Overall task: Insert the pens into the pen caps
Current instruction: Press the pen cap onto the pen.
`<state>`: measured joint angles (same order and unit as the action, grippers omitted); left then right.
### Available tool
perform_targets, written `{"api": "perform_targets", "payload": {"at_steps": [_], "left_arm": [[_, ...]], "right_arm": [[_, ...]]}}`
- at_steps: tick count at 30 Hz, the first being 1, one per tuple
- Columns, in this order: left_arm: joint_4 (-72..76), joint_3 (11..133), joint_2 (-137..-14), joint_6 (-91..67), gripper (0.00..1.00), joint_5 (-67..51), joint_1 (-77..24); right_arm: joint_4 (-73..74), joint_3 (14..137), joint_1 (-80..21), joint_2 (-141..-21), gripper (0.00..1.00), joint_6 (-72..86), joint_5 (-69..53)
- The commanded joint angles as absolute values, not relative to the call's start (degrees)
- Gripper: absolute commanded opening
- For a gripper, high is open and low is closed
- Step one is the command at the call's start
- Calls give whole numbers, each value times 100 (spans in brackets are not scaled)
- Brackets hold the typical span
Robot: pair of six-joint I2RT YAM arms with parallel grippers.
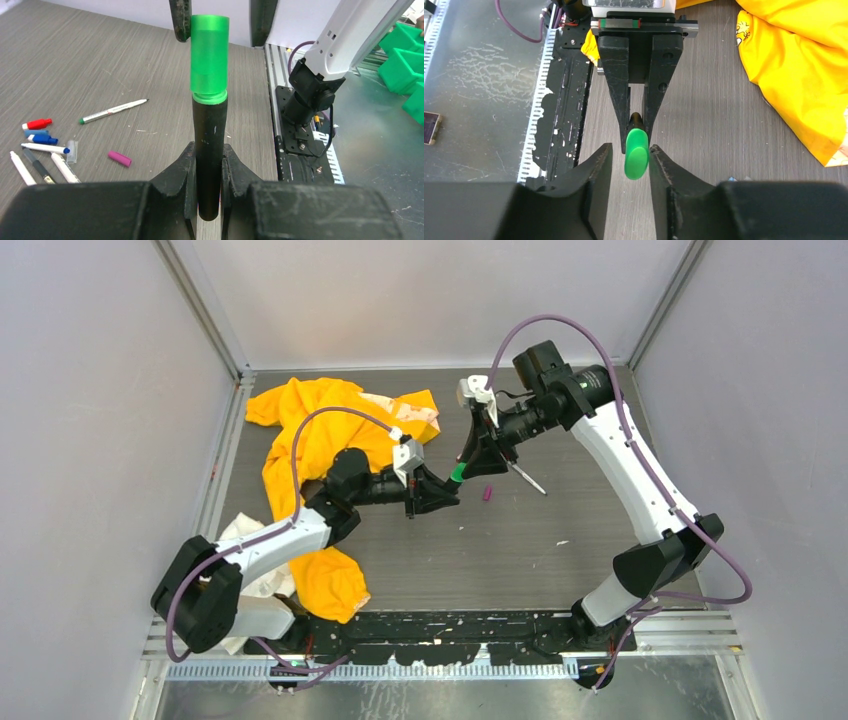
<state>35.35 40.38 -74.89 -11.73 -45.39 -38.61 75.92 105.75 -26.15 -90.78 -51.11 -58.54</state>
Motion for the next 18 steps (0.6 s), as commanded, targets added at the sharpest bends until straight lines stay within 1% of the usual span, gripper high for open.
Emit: {"api": "perform_targets", "payload": {"at_steps": [1,5,10,14,18], "left_arm": [[3819,4280,-7515,-1178,1,-4632,-3841],[3840,4289,-7515,-1187,1,-4642,-3841],[3858,4298,-7517,-1208,1,-4667,-3841],[3862,4287,-7506,-1204,1,-4667,-3841],[3886,4273,-7506,-1213,1,-4667,-3839]], "right_arm": [[7729,10590,-2655,-9052,37,-5233,-5968],[7778,10557,-2680,-9057,32,-5303,-5907],[7778,10552,-2710,-9091,32,-5300,-5810],[7778,10556,-2717,-9113,36,-5282,-5776],[7794,10556,-2733,-9112,35,-5282,-5758]]}}
